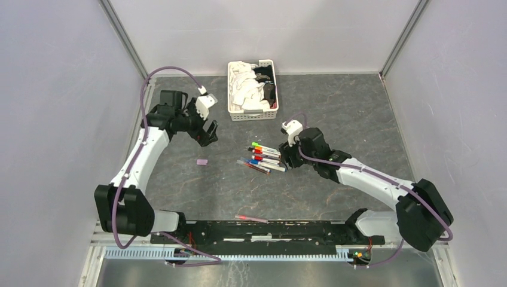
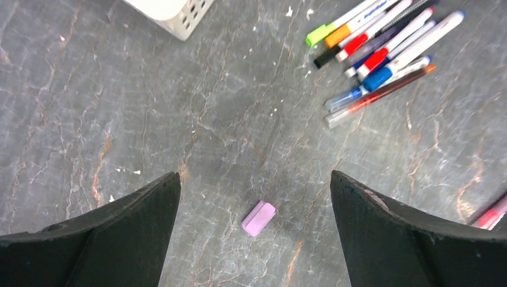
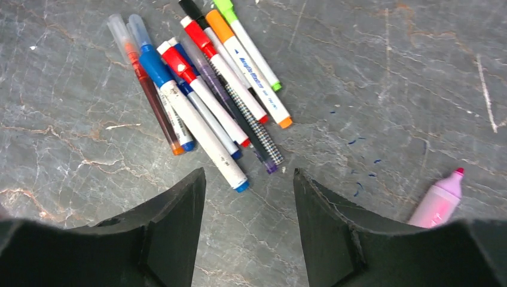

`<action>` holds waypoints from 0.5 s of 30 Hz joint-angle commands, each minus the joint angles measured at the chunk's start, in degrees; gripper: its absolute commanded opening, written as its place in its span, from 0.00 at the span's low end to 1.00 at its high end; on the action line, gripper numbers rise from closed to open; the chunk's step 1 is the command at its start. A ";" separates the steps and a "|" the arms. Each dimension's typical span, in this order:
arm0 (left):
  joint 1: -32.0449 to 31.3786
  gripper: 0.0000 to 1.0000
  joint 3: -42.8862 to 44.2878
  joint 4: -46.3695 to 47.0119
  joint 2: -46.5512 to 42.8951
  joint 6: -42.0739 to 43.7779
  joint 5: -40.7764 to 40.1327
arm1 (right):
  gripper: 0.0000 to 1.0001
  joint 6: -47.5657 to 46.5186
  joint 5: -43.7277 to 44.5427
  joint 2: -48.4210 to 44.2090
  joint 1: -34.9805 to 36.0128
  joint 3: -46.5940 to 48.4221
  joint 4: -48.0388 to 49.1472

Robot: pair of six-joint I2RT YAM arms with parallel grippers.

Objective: Open the pen caps

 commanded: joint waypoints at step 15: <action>2.61 1.00 4.86 -8.48 -3.45 -6.44 6.07 | 0.52 -7.63 3.07 19.61 7.62 20.60 -3.77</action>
